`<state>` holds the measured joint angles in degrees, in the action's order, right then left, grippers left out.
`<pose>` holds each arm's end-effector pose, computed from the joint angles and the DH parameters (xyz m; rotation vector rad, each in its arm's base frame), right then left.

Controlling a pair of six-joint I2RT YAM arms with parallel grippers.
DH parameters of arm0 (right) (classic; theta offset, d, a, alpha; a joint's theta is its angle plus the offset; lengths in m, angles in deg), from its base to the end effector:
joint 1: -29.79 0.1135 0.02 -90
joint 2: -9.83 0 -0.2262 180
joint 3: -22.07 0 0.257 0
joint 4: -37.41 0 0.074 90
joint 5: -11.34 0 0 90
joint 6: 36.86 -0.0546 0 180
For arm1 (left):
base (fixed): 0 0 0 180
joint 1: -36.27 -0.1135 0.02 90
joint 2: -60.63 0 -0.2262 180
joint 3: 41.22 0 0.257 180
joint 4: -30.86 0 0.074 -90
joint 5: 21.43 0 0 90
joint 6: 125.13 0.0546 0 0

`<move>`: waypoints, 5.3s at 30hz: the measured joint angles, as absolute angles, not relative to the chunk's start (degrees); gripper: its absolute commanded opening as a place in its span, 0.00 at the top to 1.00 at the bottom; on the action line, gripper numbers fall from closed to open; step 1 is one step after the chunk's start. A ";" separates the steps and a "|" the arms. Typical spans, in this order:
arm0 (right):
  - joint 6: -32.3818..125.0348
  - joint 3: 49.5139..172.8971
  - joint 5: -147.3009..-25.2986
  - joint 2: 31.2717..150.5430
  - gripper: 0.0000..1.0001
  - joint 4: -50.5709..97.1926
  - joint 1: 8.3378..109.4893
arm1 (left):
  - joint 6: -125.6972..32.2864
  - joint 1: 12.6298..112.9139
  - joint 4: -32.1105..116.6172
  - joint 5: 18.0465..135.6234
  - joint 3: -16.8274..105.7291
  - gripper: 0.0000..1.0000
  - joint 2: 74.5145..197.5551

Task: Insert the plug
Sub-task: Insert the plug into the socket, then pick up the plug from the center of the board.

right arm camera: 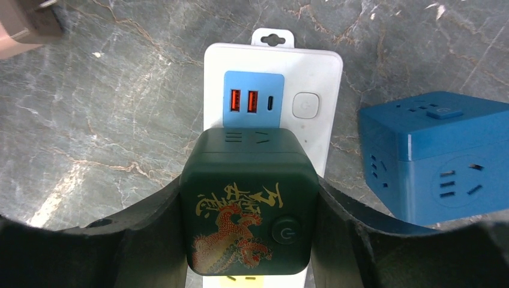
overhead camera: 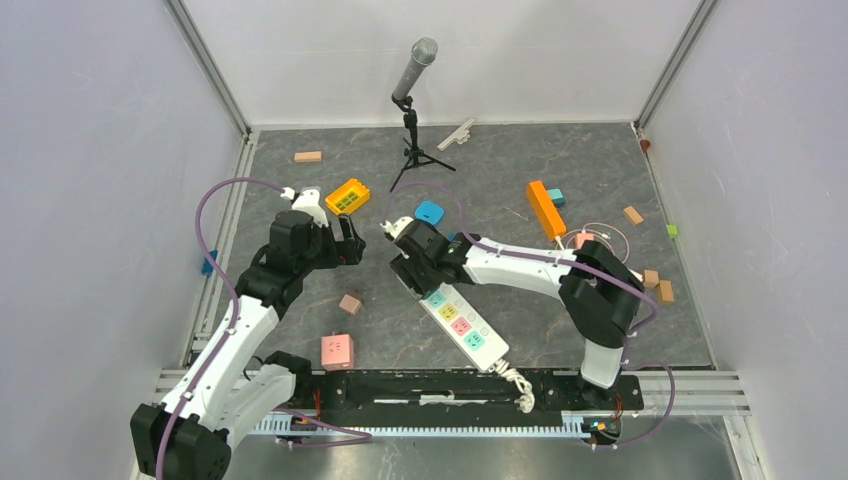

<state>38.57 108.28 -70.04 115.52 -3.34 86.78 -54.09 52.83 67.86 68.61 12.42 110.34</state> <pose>0.2177 0.3201 0.1345 -0.9002 2.4648 0.2473 0.2280 -0.0678 0.2335 -0.0450 2.1695 -0.3596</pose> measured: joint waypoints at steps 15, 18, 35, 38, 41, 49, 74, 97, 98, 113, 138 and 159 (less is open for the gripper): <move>41.52 108.72 -68.11 115.52 0.24 -2.49 87.85 | -54.13 52.85 68.30 68.39 12.36 0.00 111.04; 43.62 109.17 -68.64 115.47 0.02 -4.08 87.70 | -54.96 52.83 69.88 67.34 12.53 0.00 111.46; 45.50 101.20 -85.23 95.19 0.02 -5.13 78.30 | -71.86 52.83 98.31 65.59 20.51 0.00 117.36; 45.46 97.68 -88.26 93.59 0.02 -4.89 74.95 | -73.71 52.85 103.38 66.60 18.32 0.00 117.27; 45.46 95.93 -90.52 93.46 0.02 -4.89 72.55 | -74.26 52.85 107.77 67.19 16.95 0.00 117.29; 45.22 95.78 -95.06 93.46 0.02 -3.62 71.68 | -74.30 54.69 113.72 67.34 15.11 0.00 118.78; 44.85 95.80 -97.03 93.37 0.02 -3.40 71.19 | -82.35 74.66 113.61 64.32 15.15 0.15 134.25; 47.05 96.52 -96.66 92.59 0.02 -5.74 70.17 | -85.71 76.39 102.29 67.73 10.96 0.39 140.90; 47.14 96.69 -96.66 92.59 0.02 -5.85 70.15 | -85.87 76.39 102.38 67.84 10.94 0.43 140.70; 47.84 97.57 -93.29 86.73 0.02 -5.39 69.38 | -83.27 76.52 88.48 67.32 17.67 0.59 115.81; 48.74 94.53 -87.37 77.27 0.02 1.47 69.03 | 13.78 76.54 59.12 96.58 2.19 0.88 83.94; 48.96 93.07 -86.10 75.76 0.02 1.49 69.03 | -51.16 76.54 40.37 70.99 -2.18 0.98 87.98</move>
<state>48.96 93.07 -86.10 75.76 1.49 69.03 -51.16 76.54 40.37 70.99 -2.18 87.98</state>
